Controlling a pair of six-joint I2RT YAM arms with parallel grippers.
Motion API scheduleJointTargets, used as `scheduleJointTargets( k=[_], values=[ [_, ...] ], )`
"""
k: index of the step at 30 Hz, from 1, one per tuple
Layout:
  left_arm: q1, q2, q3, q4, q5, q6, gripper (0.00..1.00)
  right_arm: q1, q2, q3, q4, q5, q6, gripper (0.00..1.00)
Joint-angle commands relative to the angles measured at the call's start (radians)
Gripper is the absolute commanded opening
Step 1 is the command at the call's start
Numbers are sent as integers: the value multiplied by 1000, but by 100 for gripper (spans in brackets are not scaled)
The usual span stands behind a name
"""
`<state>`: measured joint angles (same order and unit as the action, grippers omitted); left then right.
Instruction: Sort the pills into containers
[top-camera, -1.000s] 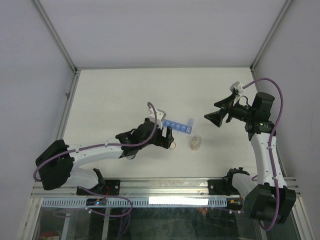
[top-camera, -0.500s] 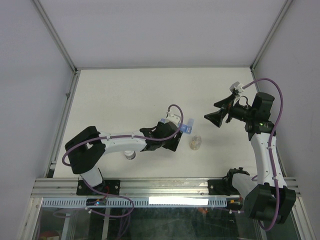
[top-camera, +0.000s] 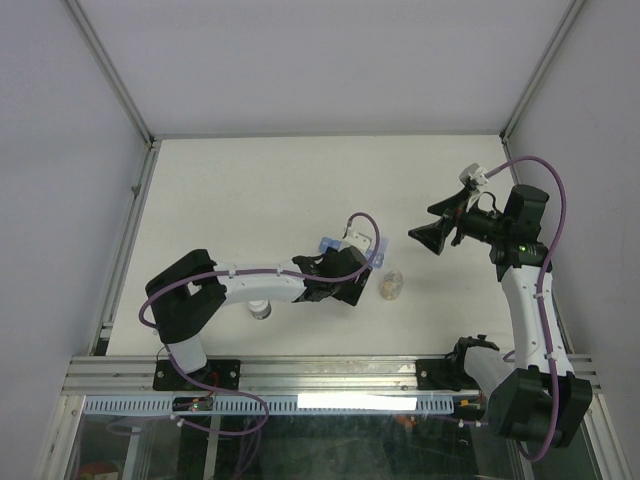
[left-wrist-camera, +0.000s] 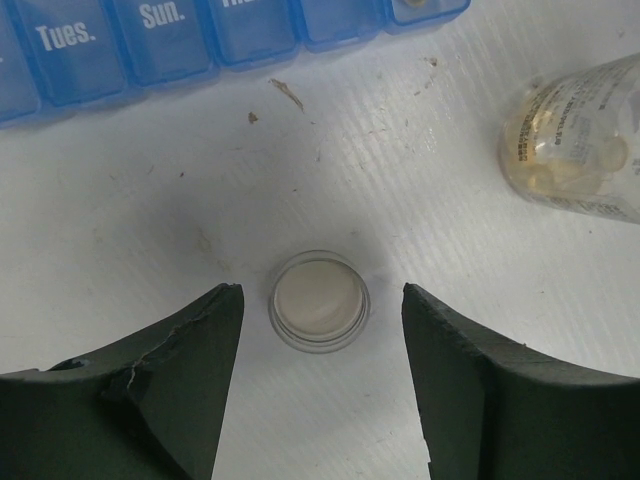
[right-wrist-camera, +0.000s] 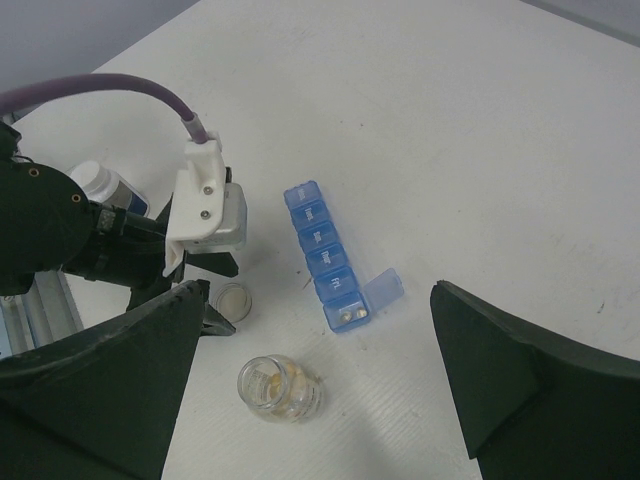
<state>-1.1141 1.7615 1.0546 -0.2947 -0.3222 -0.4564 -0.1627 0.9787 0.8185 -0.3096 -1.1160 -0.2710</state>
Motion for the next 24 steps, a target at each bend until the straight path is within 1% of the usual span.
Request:
scheduleJointTargets(
  k=[1,2,5,10,15,19,22,24],
  values=[
    [-22,26,59,-26,-6,-4,65,-8,-9,-1,38,-31,-4,100],
    [-24,35,66,-35,-12,-6,64,-9,-9,-1,39,-32,-3,100],
    [-23,54,82,-54,-30,-11,55,-8,-9,-1,38,-33,-3,100],
    [-26,77,101,-73,-32,-12,50,-8,-11,-2,38,-35,-3,100],
    [-28,63,103,-80,-40,-14,37,-8,-11,-1,38,-37,-3,99],
    [-29,-34,70,-49,-28,-14,34,-8,-33,-1,30,-69,-23,99],
    [-25,-172,-5,56,41,-13,33,-8,-64,5,-3,-124,-83,99],
    [-7,-280,-74,158,122,-27,33,-8,-83,19,-49,-185,-157,99]
  ],
)
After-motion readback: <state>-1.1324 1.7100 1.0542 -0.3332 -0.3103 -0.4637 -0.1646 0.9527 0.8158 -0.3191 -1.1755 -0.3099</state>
